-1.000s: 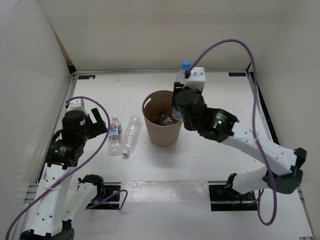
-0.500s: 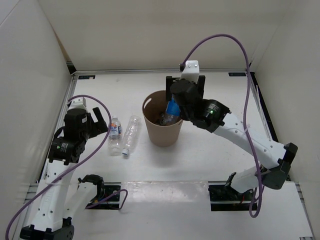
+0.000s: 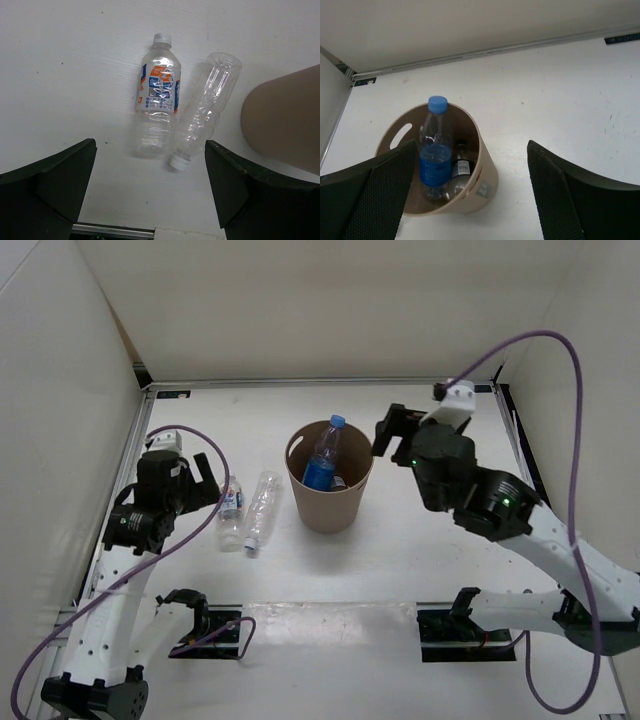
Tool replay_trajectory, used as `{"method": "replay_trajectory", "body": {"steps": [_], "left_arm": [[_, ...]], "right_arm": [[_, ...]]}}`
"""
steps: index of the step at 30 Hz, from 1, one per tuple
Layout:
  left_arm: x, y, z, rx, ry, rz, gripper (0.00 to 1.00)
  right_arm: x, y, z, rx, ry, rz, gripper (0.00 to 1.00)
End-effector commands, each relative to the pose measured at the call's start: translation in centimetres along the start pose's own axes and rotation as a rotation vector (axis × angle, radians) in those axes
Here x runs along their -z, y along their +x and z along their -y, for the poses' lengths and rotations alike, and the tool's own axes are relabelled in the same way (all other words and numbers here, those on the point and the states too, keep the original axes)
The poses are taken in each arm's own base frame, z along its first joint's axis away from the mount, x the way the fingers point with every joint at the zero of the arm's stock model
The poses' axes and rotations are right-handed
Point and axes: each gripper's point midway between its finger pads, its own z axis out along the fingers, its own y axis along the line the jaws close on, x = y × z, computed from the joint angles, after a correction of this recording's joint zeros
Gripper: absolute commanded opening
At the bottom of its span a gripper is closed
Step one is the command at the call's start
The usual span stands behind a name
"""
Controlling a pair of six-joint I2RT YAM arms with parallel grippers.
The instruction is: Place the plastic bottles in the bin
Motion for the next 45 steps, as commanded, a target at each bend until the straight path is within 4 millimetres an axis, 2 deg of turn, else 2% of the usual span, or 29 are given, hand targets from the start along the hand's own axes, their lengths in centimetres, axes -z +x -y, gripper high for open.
{"method": "replay_trajectory", "body": {"steps": [1, 2, 4, 5, 7, 11, 12, 13, 14, 15, 16, 17, 19, 22, 24, 27, 32, 41, 44, 45], "left_arm": [[-0.3, -0.1, 1.6, -0.011, 0.081, -0.024, 1.0], [-0.5, 0.0, 1.8, -0.013, 0.093, -0.035, 1.0], [-1.5, 0.6, 2.3, -0.011, 0.099, -0.086, 1.0], [-1.4, 0.6, 3.2, -0.005, 0.139, -0.11, 1.0], [-2.5, 2.4, 3.6, -0.003, 0.137, -0.239, 0.98], [-4.0, 3.9, 4.7, 0.075, 0.16, -0.276, 0.98], [-4.2, 3.4, 5.1, 0.079, 0.163, -0.252, 0.98], [-4.9, 3.8, 5.2, 0.092, 0.145, -0.276, 0.98], [-5.1, 2.9, 5.0, 0.09, 0.118, -0.253, 0.98], [-5.5, 2.9, 4.7, 0.084, 0.086, -0.259, 0.98], [-6.7, 3.6, 4.8, 0.074, 0.047, -0.307, 0.98], [-6.9, 2.7, 4.4, 0.073, 0.004, -0.277, 0.98], [-8.3, 2.3, 4.0, 0.076, -0.041, -0.25, 0.98], [-10.9, 2.2, 3.9, 0.08, -0.074, -0.248, 1.0], [-12.6, 3.7, 3.5, 0.058, -0.123, -0.327, 1.0], [-14.1, 4.2, 3.3, 0.051, -0.151, -0.337, 1.0], [-16.2, 6.4, 3.4, 0.043, -0.152, -0.406, 1.0], [-18.5, 9.8, 3.0, 0.036, -0.154, -0.489, 0.99], [-18.7, 10.1, 3.1, 0.036, -0.143, -0.486, 0.96], [-18.7, 10.0, 3.2, 0.035, -0.131, -0.48, 0.91]], "right_arm": [[1.0, 2.1, 1.5, -0.086, 0.008, -0.038, 0.9], [1.4, 2.9, 2.2, -0.086, 0.006, -0.054, 0.9], [1.8, 4.1, 2.3, -0.099, -0.022, -0.08, 0.9], [2.2, 4.5, 2.9, -0.104, -0.022, -0.082, 0.9], [2.3, 6.0, 3.3, -0.076, -0.017, -0.113, 0.9], [3.2, 8.4, 5.5, -0.038, 0.036, -0.166, 0.9], [3.7, 9.6, 6.9, 0.01, 0.069, -0.201, 0.9], [3.9, 9.7, 7.5, -0.008, 0.08, -0.203, 0.9], [4.2, 10.7, 8.3, 0.009, 0.103, -0.228, 0.9], [4.4, 11.0, 8.8, 0.008, 0.111, -0.234, 0.9], [4.8, 11.9, 9.5, 0.003, 0.108, -0.249, 0.9], [4.8, 12.3, 9.5, 0.001, 0.103, -0.258, 0.9], [4.8, 13.5, 9.3, -0.035, 0.065, -0.267, 0.9], [4.6, 14.5, 9.4, -0.046, 0.038, -0.282, 0.9], [4.5, 15.1, 9.5, -0.019, 0.02, -0.307, 0.9], [4.6, 15.3, 10.5, -0.002, 0.05, -0.318, 0.9], [4.9, 16.0, 11.5, 0.005, 0.055, -0.324, 0.9], [5.0, 17.4, 12.5, 0.018, 0.07, -0.366, 0.9], [5.1, 17.6, 12.5, 0.014, 0.067, -0.375, 0.9], [5.1, 17.8, 12.6, 0.017, 0.07, -0.377, 0.9]]}}
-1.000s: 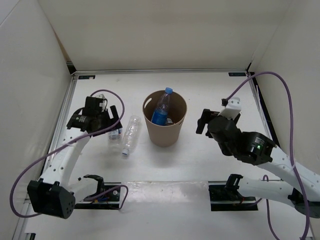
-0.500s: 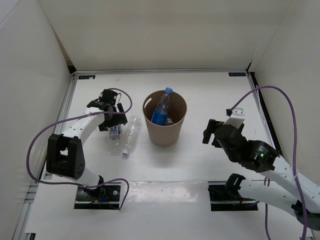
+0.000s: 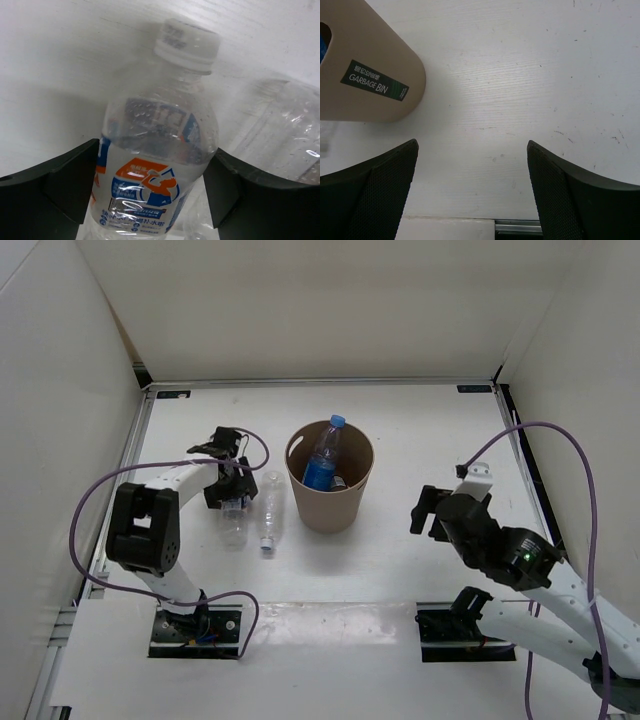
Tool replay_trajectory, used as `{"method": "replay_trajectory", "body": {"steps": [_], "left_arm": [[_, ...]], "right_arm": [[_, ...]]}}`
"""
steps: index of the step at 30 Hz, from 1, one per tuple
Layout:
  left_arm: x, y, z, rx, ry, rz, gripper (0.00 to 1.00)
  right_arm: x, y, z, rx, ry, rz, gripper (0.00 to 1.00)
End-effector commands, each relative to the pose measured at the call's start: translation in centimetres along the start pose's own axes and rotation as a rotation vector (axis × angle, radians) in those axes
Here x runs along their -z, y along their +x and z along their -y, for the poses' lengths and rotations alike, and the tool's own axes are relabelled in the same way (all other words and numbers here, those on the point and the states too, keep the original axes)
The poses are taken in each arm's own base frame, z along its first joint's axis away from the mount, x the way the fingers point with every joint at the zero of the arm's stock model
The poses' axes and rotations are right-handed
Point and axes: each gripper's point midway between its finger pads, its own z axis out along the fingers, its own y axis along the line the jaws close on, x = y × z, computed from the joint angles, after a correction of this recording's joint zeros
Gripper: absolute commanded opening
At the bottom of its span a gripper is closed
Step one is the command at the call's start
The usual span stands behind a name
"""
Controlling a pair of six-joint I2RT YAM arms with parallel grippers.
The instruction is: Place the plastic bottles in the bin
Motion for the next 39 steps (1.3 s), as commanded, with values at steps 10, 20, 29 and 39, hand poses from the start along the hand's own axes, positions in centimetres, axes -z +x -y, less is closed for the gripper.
{"method": "replay_trajectory", "body": {"steps": [10, 20, 29, 39], "left_arm": [[7.2, -3.7, 1.4, 0.092, 0.186, 0.237, 0.66], [28.6, -12.1, 3.9, 0.121, 0.447, 0.834, 0.7], [39.3, -12.9, 15.5, -0.131, 0.627, 1.108, 0.72], [37.0, -10.6, 23.3, -0.283, 0.674, 1.173, 0.81]], "right_arm": [[0.2, 0.9, 0.7, 0.001, 0.017, -0.015, 0.9], [-0.1, 1.5, 0.4, 0.021, 0.039, 0.03, 0.9], [-0.6, 1.6, 1.1, -0.019, 0.037, -0.004, 0.9], [-0.8, 1.8, 0.9, -0.014, 0.032, -0.005, 0.9]]}}
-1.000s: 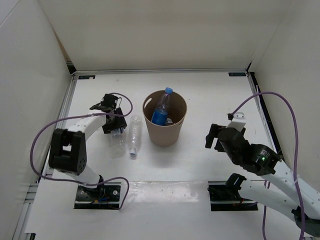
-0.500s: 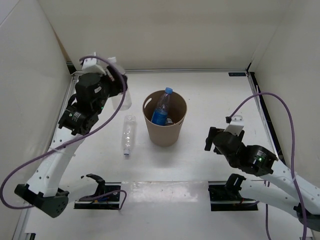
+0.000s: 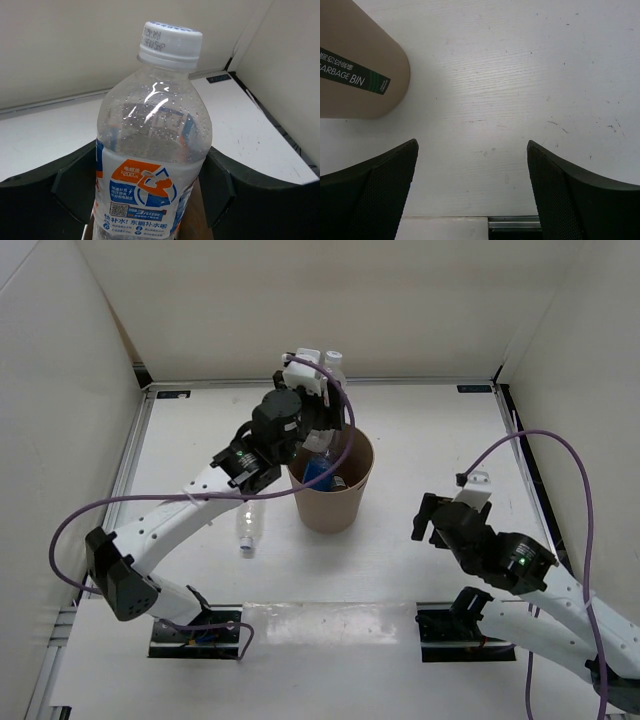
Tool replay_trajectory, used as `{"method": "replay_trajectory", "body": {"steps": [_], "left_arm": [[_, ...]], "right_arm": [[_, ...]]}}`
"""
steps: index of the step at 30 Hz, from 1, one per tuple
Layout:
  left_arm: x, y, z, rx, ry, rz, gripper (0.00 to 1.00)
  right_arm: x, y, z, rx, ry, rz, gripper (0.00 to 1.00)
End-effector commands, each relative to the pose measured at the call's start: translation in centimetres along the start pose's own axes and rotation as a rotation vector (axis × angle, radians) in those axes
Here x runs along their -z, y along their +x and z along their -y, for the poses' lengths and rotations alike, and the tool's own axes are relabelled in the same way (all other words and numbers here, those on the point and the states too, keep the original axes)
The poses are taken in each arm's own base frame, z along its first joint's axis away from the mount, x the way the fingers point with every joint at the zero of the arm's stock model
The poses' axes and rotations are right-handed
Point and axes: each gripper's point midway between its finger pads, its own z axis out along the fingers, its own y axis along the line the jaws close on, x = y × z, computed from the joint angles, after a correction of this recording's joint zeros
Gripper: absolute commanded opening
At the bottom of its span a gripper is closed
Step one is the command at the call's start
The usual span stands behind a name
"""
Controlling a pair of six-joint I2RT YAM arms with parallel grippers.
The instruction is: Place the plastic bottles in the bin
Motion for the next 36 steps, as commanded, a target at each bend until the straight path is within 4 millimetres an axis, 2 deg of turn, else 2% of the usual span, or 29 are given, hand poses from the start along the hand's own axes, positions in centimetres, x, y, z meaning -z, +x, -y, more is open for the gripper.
{"method": "replay_trajectory", "body": {"steps": [1, 3, 4, 10, 13, 14, 16, 18, 19, 22, 23, 24, 25, 26, 28, 29, 30, 31, 32, 33, 34, 35, 36], "left_arm": [[0.2, -1.6, 0.1, 0.0, -0.016, 0.087, 0.82], [0.1, -0.4, 0.5, 0.006, -0.013, 0.066, 0.83], [0.2, 0.2, -0.1, 0.003, -0.04, 0.056, 0.83], [1.0, 1.4, -0.5, 0.0, -0.073, 0.059, 0.92], [1.3, 2.2, -1.0, -0.022, -0.091, 0.04, 0.94], [1.3, 3.0, -1.4, -0.036, -0.101, 0.025, 0.97], [1.8, 3.2, -2.1, -0.049, -0.124, 0.02, 1.0], [2.8, 1.9, -2.8, -0.039, -0.143, 0.048, 1.0], [3.2, 2.4, -3.4, -0.061, -0.166, 0.025, 1.0], [6.8, -1.8, -5.9, -0.031, -0.229, 0.104, 1.0], [7.5, -2.4, -6.5, -0.035, -0.246, 0.118, 1.0], [8.1, -2.1, -7.4, -0.04, -0.279, 0.117, 1.0], [10.3, -3.7, -9.1, -0.005, -0.332, 0.157, 1.0], [11.0, -2.7, -10.4, -0.021, -0.393, 0.124, 1.0], [12.5, -2.7, -12.1, 0.054, -0.446, 0.124, 1.0], [13.0, -0.3, -13.3, 0.003, -0.477, 0.034, 1.0], [13.2, 0.3, -14.2, 0.009, -0.501, 0.015, 1.0], [13.0, 1.8, -14.7, 0.076, -0.517, -0.009, 1.0], [13.5, 4.5, -15.6, 0.042, -0.536, -0.117, 1.0], [13.4, 5.8, -15.8, 0.092, -0.552, -0.146, 1.0], [13.6, 8.6, -16.3, 0.123, -0.555, -0.232, 1.0], [13.1, 10.5, -15.5, 0.145, -0.499, -0.301, 1.0], [12.5, 11.1, -15.2, 0.177, -0.475, -0.31, 1.0]], "right_arm": [[-0.2, -0.5, -0.4, -0.016, -0.011, 0.02, 0.9], [-0.2, -0.6, -0.5, -0.01, -0.012, 0.021, 0.9], [-0.2, -0.5, -0.6, -0.01, -0.016, 0.017, 0.9], [-0.4, -0.5, -0.7, -0.006, -0.014, 0.011, 0.9], [-0.5, -0.4, -0.7, -0.003, -0.013, 0.007, 0.9], [-0.4, -0.5, -0.7, -0.005, -0.014, 0.009, 0.9], [-0.6, -0.3, -0.9, 0.009, -0.021, 0.0, 0.9], [-0.7, -0.3, -1.2, 0.015, -0.03, -0.005, 0.9], [-0.7, 0.0, -1.3, 0.023, -0.033, -0.014, 0.9], [-0.9, 0.0, -1.5, 0.033, -0.024, -0.025, 0.9], [-1.1, 0.2, -1.5, 0.041, -0.016, -0.033, 0.9], [-1.1, 0.1, -1.6, 0.038, -0.019, -0.033, 0.9], [-1.2, 0.2, -1.5, 0.042, -0.015, -0.036, 0.9], [-1.2, 0.1, -1.5, 0.038, -0.015, -0.034, 0.9], [-1.2, 0.1, -1.5, 0.039, -0.015, -0.035, 0.9], [-1.2, 0.2, -1.5, 0.035, -0.015, -0.036, 0.9], [-1.2, 0.0, -1.5, 0.028, -0.014, -0.033, 0.9], [-1.2, 0.1, -1.4, 0.036, -0.013, -0.037, 0.9], [-1.2, 0.1, -1.5, 0.033, -0.015, -0.035, 0.9], [-1.3, 0.2, -1.5, 0.037, -0.015, -0.037, 0.9], [-1.3, 0.2, -1.5, 0.039, -0.016, -0.039, 0.9], [-1.2, 0.2, -1.5, 0.036, -0.015, -0.037, 0.9], [-1.2, 0.1, -1.5, 0.034, -0.016, -0.035, 0.9]]}}
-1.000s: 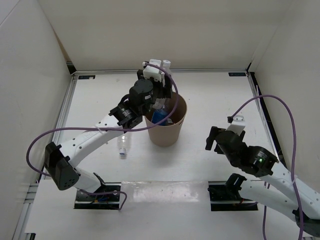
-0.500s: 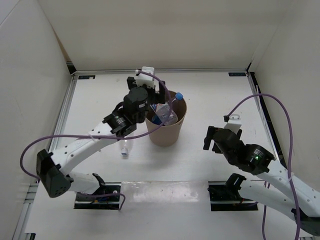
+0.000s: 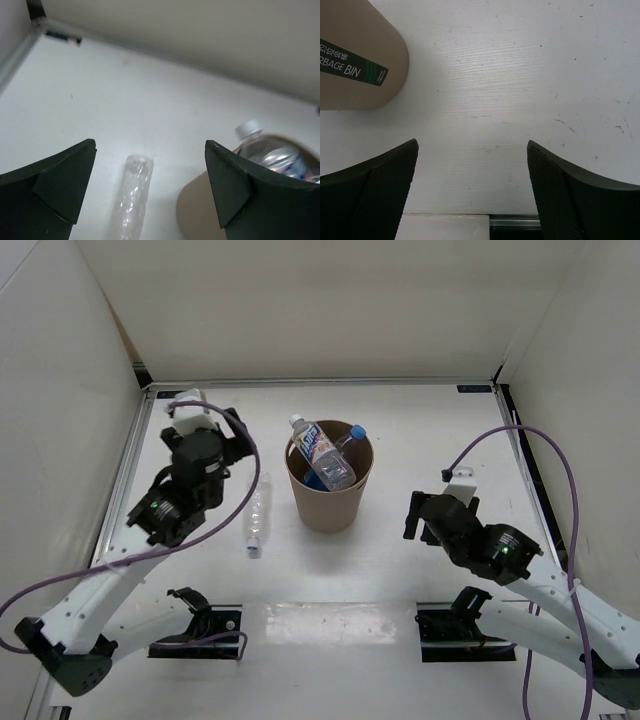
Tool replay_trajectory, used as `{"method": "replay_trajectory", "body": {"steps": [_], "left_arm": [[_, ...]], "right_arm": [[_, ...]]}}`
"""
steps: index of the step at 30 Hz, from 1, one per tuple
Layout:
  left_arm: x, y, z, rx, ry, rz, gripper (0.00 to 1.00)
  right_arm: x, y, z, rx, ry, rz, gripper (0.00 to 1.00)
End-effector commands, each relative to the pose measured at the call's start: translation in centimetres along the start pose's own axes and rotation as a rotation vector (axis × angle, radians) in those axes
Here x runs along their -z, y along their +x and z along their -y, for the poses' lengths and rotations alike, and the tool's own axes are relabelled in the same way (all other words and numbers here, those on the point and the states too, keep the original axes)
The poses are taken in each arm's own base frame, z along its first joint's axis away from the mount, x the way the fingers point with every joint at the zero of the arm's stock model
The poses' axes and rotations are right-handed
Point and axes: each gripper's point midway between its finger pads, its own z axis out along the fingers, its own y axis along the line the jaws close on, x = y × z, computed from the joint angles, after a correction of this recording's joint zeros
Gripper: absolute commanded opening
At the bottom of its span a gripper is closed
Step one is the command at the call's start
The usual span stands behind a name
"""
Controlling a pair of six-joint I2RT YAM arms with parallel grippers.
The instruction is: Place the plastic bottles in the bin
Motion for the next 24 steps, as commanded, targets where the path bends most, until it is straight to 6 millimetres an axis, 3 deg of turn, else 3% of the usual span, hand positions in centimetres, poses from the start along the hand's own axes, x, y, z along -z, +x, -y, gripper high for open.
{"method": "replay_trajectory", "body": {"steps": [1, 2, 4, 6, 12, 13, 18, 19, 24], "left_arm": [[-1.3, 11.7, -2.1, -0.047, -0.035, -0.358, 1.0], [-1.6, 13.7, -1.3, -0.025, 0.008, -0.435, 1.0], [-2.3, 15.9, -2.4, -0.007, -0.021, -0.487, 1.0], [-2.9, 16.9, -1.5, 0.009, 0.053, -0.492, 1.0], [-4.0, 22.0, -2.5, -0.001, 0.078, -0.621, 1.0], [-4.1, 22.2, -1.6, 0.016, 0.125, -0.632, 1.0], [-5.2, 26.6, -2.9, 0.022, 0.089, -0.731, 1.0], [-5.4, 27.2, -2.4, 0.046, 0.118, -0.745, 1.0], [-6.1, 28.7, -3.2, 0.087, 0.101, -0.789, 1.0]], "right_arm": [[0.1, -0.6, -0.2, -0.008, -0.016, 0.025, 0.9], [0.1, -0.6, -0.3, -0.01, -0.017, 0.026, 0.9], [0.1, -0.6, -0.3, -0.008, -0.017, 0.024, 0.9], [0.1, -0.5, -0.3, -0.01, -0.017, 0.022, 0.9], [0.0, -0.4, -0.4, -0.002, -0.02, 0.018, 0.9], [0.0, -0.5, -0.4, -0.008, -0.018, 0.02, 0.9], [0.0, -0.5, -0.4, -0.007, -0.018, 0.019, 0.9], [-0.1, -0.5, -0.4, -0.002, -0.016, 0.017, 0.9], [-0.2, -0.5, -0.4, -0.003, -0.012, 0.014, 0.9]]}}
